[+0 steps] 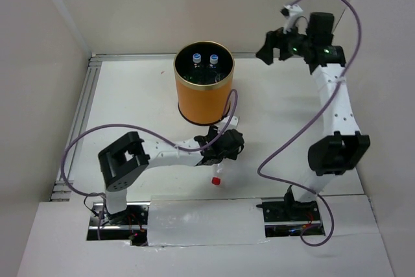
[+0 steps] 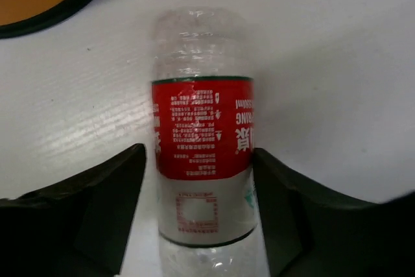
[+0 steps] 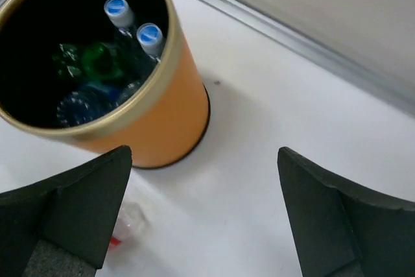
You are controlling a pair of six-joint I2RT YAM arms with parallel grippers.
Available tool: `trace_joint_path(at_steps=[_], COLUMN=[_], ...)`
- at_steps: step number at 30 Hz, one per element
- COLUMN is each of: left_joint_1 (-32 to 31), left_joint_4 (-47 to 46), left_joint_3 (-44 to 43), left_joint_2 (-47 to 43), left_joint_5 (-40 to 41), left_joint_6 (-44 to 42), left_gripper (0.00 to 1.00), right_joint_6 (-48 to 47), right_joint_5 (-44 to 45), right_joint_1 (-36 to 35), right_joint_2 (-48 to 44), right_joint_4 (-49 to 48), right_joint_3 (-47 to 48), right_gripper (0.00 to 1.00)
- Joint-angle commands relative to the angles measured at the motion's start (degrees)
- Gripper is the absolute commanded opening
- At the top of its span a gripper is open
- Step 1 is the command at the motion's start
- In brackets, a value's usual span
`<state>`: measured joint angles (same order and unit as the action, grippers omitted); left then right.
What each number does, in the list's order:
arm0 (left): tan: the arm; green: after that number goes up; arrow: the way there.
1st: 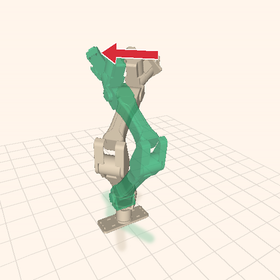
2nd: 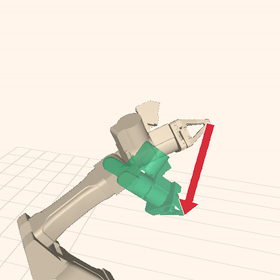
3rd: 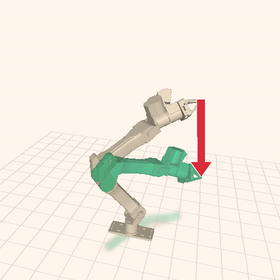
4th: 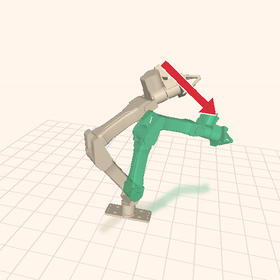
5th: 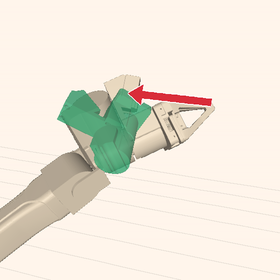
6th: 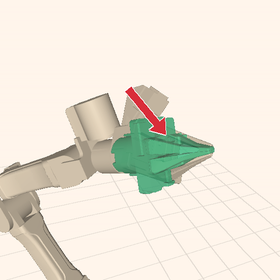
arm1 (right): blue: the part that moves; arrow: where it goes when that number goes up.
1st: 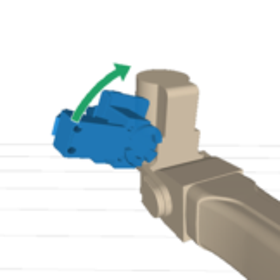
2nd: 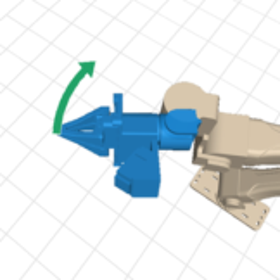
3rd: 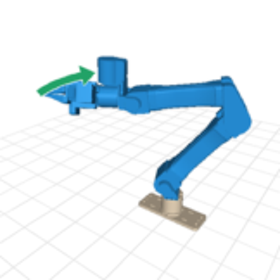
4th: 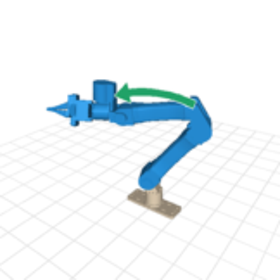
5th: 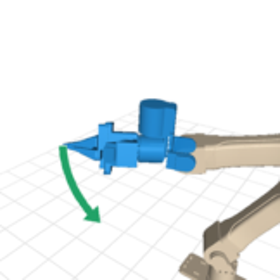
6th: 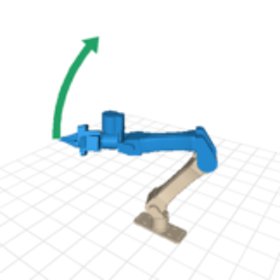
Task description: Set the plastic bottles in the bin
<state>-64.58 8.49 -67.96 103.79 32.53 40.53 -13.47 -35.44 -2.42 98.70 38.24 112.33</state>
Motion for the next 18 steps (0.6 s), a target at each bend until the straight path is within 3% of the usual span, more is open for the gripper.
trace_joint_path(at_steps=[1,3,4,6,8,9,13,16,17,18], left_joint_1=[2.26,2.26,2.26,2.26,1.74,1.73,-0.46,0.15,3.2,3.23], left_joint_4=[5.57,3.21,3.2,2.67,2.67,2.67,-0.31,-4.35,-6.1,-6.12], left_joint_3=[-1.74,-0.42,0.19,0.9,0.9,0.9,-2.25,-9.78,-13.65,-13.69], left_joint_2=[3.7,3.09,2.48,0.55,-0.86,-1.82,-9.99,-16.24,-17.64,-17.65], left_joint_5=[-2.91,-3.7,-3.71,-3.71,-4.23,-4.23,-4.23,-2.92,-2.22,-2.21], left_joint_6=[2.09,1.22,0.34,-1.32,-2.47,-4.13,-10.89,-17.03,-19.42,-19.44], left_gripper=[0.74,0.54,0.36,0.24,0.05,0.0,0.0,0.0,0.0,0.0], right_joint_6=[0.55,-0.14,-0.15,-1.72,-2.43,-2.43,-5.77,-11.56,-14.53,-17.17], right_joint_5=[-4.18,-6.02,-7.0,-10.07,-11.66,-12.97,-14.48,-17.29,-17.9,-17.91], right_joint_1=[6.0,9.25,12.23,14.79,17.61,18.32,20.52,21.05,21.05,21.05], right_joint_2=[-10.24,-13.08,-15.09,-16.42,-17.04,-17.57,-18.8,-21.25,-22.48,-23.02], right_joint_4=[0.17,0.17,0.17,1.13,2.19,2.97,4.12,5.44,5.96,6.75], right_joint_3=[-10.79,-18.24,-20.03,-23.72,-25.58,-26.46,-32.77,-38.47,-42.25,-42.28], right_gripper=[1.0,1.0,1.0,1.0,0.99,0.99,0.85,0.24,0.01,0.0])
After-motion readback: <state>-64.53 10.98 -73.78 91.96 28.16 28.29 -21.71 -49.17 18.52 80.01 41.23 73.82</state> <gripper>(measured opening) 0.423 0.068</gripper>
